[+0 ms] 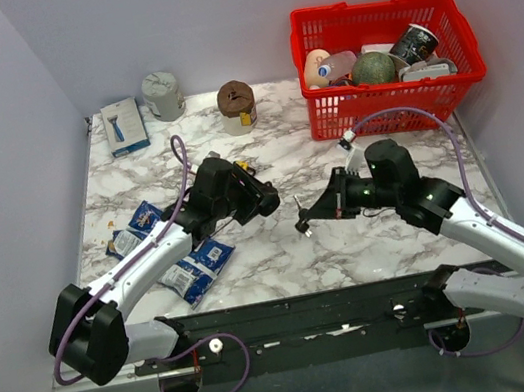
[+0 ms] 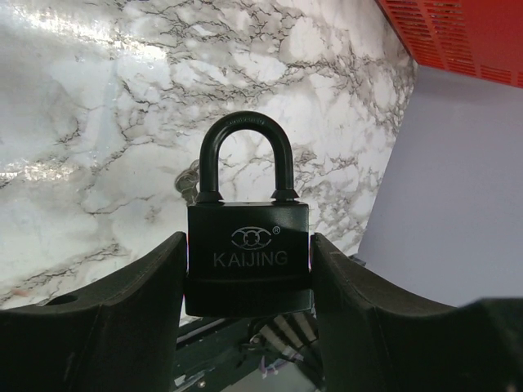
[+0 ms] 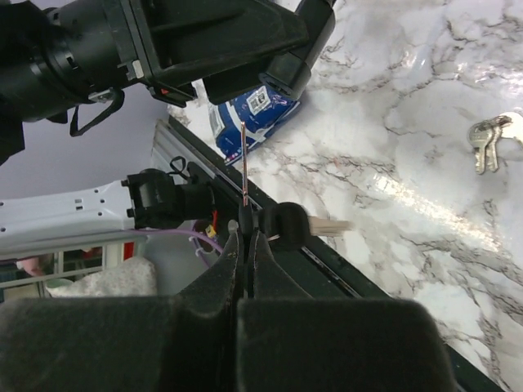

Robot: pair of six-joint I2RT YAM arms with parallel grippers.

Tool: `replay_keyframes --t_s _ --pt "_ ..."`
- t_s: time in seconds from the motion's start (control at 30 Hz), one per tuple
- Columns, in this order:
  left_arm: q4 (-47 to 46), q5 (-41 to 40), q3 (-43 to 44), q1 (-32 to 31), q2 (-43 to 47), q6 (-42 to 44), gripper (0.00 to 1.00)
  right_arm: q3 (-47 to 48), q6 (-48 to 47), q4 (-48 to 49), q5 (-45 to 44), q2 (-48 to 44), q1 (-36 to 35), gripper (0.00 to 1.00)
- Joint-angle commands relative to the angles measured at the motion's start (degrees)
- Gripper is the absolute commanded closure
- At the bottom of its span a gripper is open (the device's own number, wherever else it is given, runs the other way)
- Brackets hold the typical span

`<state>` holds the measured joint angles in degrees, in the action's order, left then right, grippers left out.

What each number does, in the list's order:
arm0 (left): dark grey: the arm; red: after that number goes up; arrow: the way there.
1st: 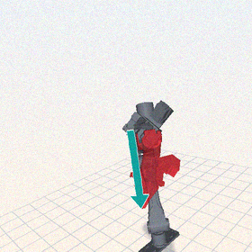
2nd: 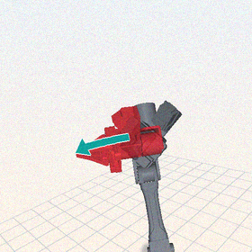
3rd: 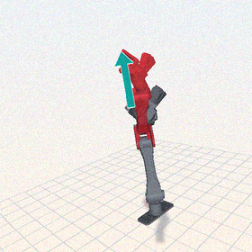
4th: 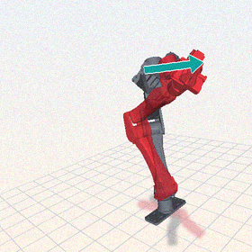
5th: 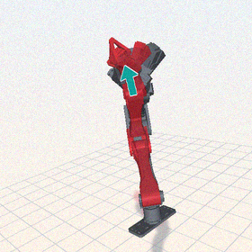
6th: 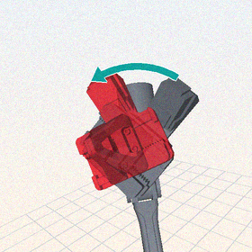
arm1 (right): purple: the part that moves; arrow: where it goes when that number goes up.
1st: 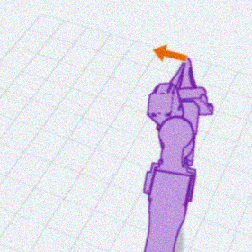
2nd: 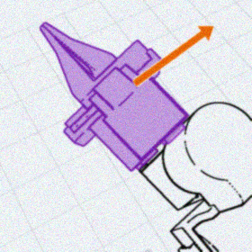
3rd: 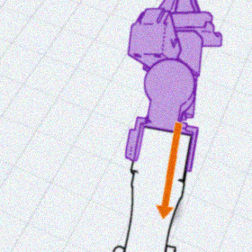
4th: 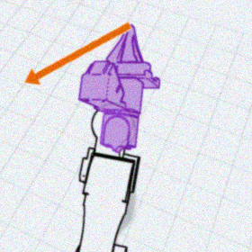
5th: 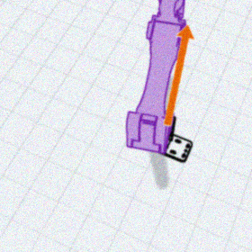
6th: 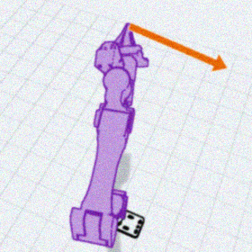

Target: Unlock with the key

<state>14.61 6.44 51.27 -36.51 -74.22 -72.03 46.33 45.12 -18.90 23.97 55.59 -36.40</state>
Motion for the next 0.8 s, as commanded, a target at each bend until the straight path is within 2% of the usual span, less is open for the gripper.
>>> replay_keyframes --t_s 0.0,0.37,0.77 --pt "-7.32 -3.18 1.03 -0.31 2.85 -1.09 1.0 5.78 1.9 0.8 -3.22 5.91 -4.11 0.99" --pt "-4.59 -5.65 2.96 -0.23 3.2 0.57 1.0 11.68 -0.39 -1.41 -1.11 15.32 -5.26 0.99" --pt "-3.89 -5.65 3.58 -0.23 2.94 1.01 1.0 13.61 -0.48 -2.81 -0.32 19.9 -5.26 0.99"
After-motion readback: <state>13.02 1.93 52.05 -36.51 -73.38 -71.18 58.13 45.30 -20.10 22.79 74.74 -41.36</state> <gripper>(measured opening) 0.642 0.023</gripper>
